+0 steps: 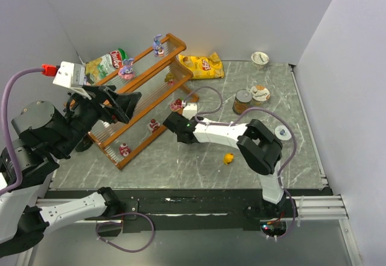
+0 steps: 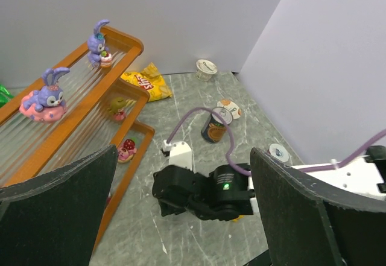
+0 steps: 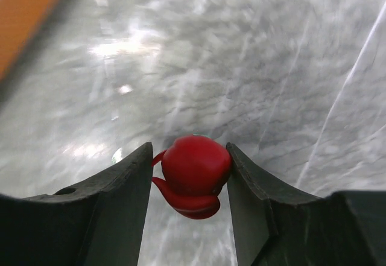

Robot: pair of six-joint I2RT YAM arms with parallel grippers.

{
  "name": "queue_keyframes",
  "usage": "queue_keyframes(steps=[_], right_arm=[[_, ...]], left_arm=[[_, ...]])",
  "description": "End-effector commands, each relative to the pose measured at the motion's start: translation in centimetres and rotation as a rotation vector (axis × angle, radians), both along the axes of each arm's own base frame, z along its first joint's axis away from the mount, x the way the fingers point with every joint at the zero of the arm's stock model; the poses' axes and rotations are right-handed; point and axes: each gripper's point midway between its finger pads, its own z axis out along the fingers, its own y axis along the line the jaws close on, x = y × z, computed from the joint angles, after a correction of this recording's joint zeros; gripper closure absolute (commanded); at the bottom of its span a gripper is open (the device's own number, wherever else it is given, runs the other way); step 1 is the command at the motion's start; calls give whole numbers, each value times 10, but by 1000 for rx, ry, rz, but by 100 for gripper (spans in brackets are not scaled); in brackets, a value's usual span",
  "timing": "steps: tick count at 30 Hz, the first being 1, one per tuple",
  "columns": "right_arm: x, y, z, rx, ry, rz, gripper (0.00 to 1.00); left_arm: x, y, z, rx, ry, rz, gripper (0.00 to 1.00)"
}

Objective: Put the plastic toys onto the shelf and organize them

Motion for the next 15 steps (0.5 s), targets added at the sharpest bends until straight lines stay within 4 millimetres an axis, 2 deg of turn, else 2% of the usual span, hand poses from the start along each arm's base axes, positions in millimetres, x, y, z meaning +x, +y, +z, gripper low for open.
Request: queue_keyframes(steps=[1, 2, 4, 8, 10, 11, 15], right_arm=[[18, 25, 83, 103, -112, 168, 58], [20, 30, 100, 111, -135, 216, 58], [20, 39, 115, 135, -141, 275, 58], [28, 59, 161, 164, -212, 416, 58], [30, 67, 169, 169, -211, 458, 58], [33, 72, 184, 174, -235, 479, 58], [42, 89, 200, 186, -264, 540, 58]], left_arm=[[-3, 8, 7, -35, 9, 25, 4], [-3, 9, 10, -42, 9, 30, 4], [-2, 10, 13, -57, 8, 38, 4], [-2, 16, 20, -84, -16, 59, 4], [-1, 16, 24, -91, -17, 65, 4], [0, 15, 27, -85, -14, 67, 4], [3, 15, 29, -90, -10, 79, 4]])
